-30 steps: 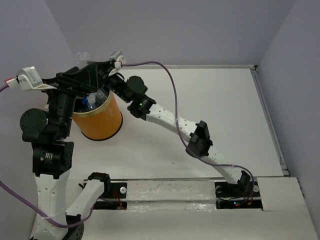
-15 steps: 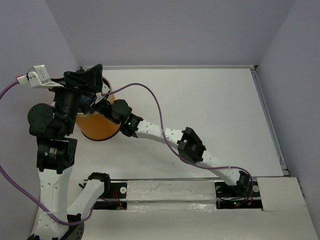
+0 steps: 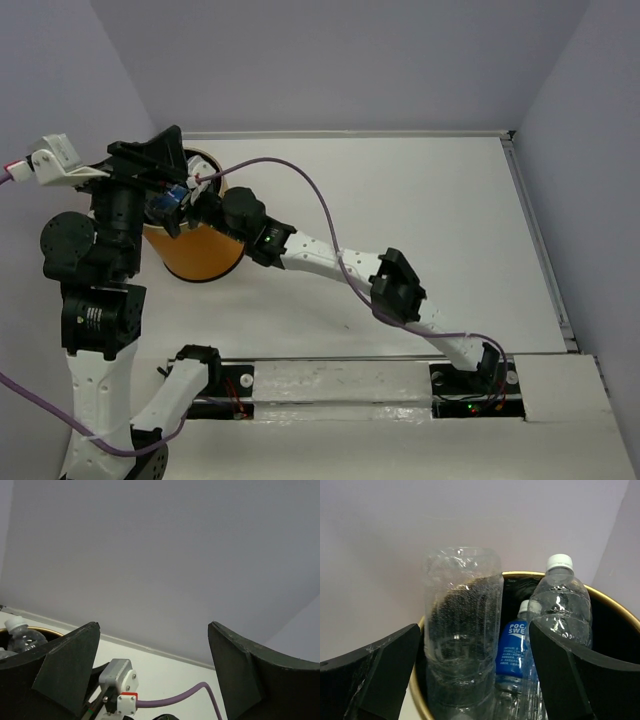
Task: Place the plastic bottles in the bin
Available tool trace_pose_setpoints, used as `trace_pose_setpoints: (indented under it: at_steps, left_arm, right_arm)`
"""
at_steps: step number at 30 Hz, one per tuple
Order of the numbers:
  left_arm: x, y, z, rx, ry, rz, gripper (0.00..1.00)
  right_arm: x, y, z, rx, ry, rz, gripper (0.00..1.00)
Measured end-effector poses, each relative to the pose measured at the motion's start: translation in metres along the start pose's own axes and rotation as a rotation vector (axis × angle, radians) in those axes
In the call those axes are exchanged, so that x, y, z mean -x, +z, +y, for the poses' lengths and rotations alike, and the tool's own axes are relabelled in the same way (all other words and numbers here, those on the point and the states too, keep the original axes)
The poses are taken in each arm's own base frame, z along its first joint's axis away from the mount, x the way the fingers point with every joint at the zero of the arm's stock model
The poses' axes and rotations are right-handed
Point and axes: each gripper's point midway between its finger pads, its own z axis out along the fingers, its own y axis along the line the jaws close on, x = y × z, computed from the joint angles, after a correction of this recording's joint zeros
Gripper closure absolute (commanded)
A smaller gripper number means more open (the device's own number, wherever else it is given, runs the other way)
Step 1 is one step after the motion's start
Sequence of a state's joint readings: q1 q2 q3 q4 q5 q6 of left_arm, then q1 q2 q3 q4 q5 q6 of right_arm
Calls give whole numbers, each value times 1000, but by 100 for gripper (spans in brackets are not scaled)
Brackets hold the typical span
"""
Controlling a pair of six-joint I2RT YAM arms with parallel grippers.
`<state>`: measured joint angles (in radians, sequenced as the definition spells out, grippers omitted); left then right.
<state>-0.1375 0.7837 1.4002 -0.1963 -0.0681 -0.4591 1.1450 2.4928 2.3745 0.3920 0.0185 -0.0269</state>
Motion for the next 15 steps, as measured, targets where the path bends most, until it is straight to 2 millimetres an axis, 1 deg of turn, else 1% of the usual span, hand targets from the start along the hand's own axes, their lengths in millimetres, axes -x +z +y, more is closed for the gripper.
trace_pose_setpoints:
  at_steps: [1, 4, 7, 8, 9, 10, 11, 12, 13, 14, 15]
  left_arm:
    - [7, -2, 1, 17, 8, -20, 1]
    - [24, -7, 1, 36, 18, -64, 1]
    - [32, -12, 0, 38, 20, -86, 1]
    - [33, -14, 0, 39, 21, -88, 1]
    - [33, -16, 0, 41, 23, -88, 1]
    - [34, -18, 0, 41, 23, -88, 1]
    - [34, -20, 0, 41, 23, -88, 1]
    - [34, -21, 0, 39, 23, -89, 1]
    - [34, -25, 0, 34, 23, -90, 1]
    - [32, -29, -1, 19, 23, -88, 1]
    - [29, -33, -2, 4, 24, -84, 1]
  right_arm:
    - [2, -1, 1, 5, 8, 11, 5]
    - [18, -10, 7, 31, 46, 41, 5]
    - [57, -26, 12, 52, 75, 30, 5]
    - [76, -37, 13, 58, 84, 25, 5]
    - [89, -46, 14, 63, 89, 18, 5]
    - [100, -54, 14, 65, 94, 13, 0]
    - [118, -69, 15, 70, 100, -2, 0]
    - [128, -83, 15, 72, 105, -7, 0]
    - [144, -102, 16, 76, 111, -23, 0]
    - [151, -117, 15, 77, 109, -31, 0]
    - [157, -138, 15, 76, 109, -30, 0]
